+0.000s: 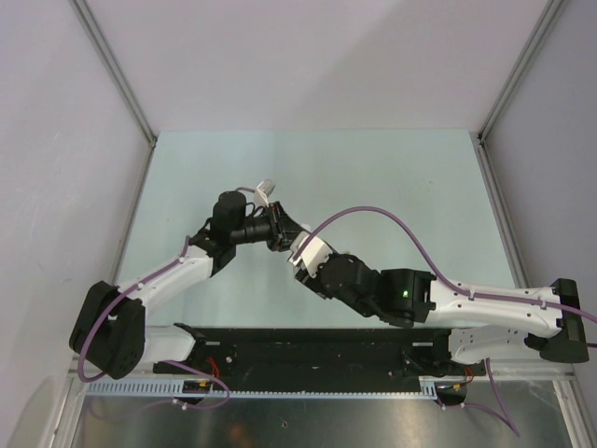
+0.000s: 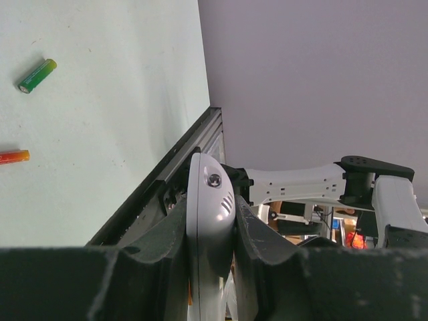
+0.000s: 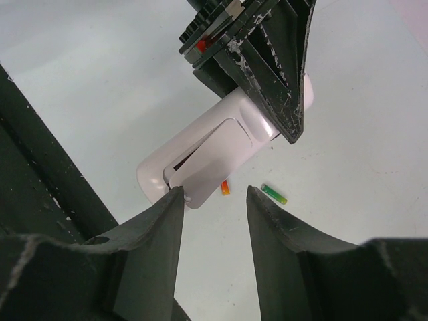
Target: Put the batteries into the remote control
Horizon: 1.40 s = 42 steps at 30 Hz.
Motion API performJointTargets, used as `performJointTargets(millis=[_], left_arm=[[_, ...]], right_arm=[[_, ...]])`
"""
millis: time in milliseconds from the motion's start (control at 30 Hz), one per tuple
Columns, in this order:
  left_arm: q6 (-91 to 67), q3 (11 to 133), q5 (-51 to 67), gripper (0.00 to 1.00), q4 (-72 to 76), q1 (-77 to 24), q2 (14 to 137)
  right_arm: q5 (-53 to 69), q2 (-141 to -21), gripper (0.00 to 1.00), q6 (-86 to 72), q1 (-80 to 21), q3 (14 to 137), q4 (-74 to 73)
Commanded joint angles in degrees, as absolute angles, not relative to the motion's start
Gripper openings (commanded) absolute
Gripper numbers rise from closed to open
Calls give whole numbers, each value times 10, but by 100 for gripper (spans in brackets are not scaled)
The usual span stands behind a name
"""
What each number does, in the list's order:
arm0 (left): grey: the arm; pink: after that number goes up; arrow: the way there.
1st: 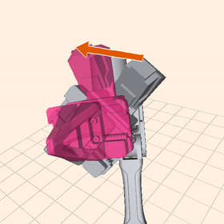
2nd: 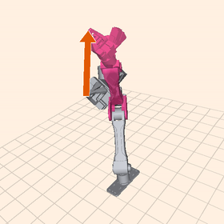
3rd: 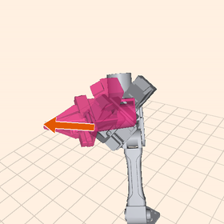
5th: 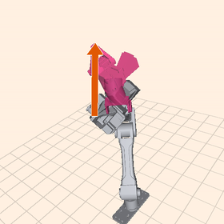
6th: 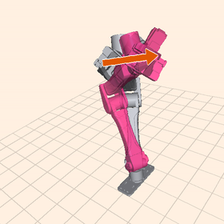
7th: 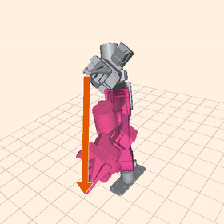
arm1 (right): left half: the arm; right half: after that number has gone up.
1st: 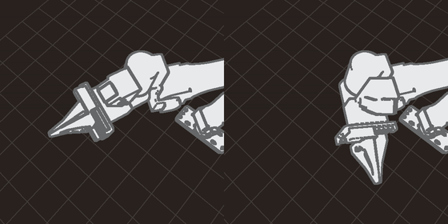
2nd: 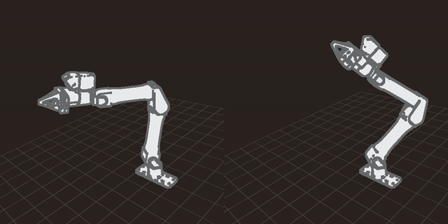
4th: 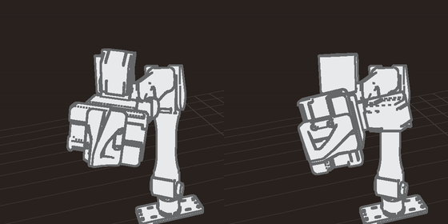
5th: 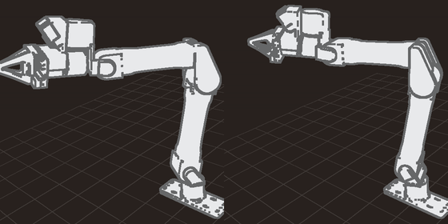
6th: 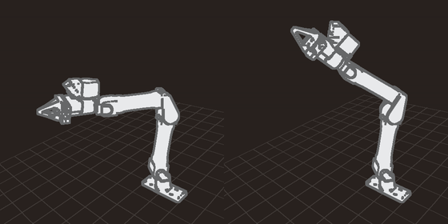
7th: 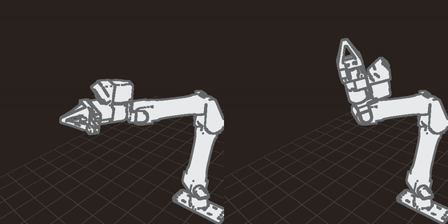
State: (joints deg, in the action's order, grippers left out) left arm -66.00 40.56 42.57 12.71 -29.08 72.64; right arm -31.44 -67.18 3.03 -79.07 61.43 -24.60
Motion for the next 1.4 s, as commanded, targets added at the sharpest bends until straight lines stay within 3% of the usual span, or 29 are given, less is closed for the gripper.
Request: performJointTargets(millis=[0,1367], left_arm=[[-663,428,463,0,128,-294,717],[-665,434,465,0,128,-293,718]], right_arm=[[-344,-662,48,33,-790,639,-231],[-285,-656,61,36,-781,639,-256]])
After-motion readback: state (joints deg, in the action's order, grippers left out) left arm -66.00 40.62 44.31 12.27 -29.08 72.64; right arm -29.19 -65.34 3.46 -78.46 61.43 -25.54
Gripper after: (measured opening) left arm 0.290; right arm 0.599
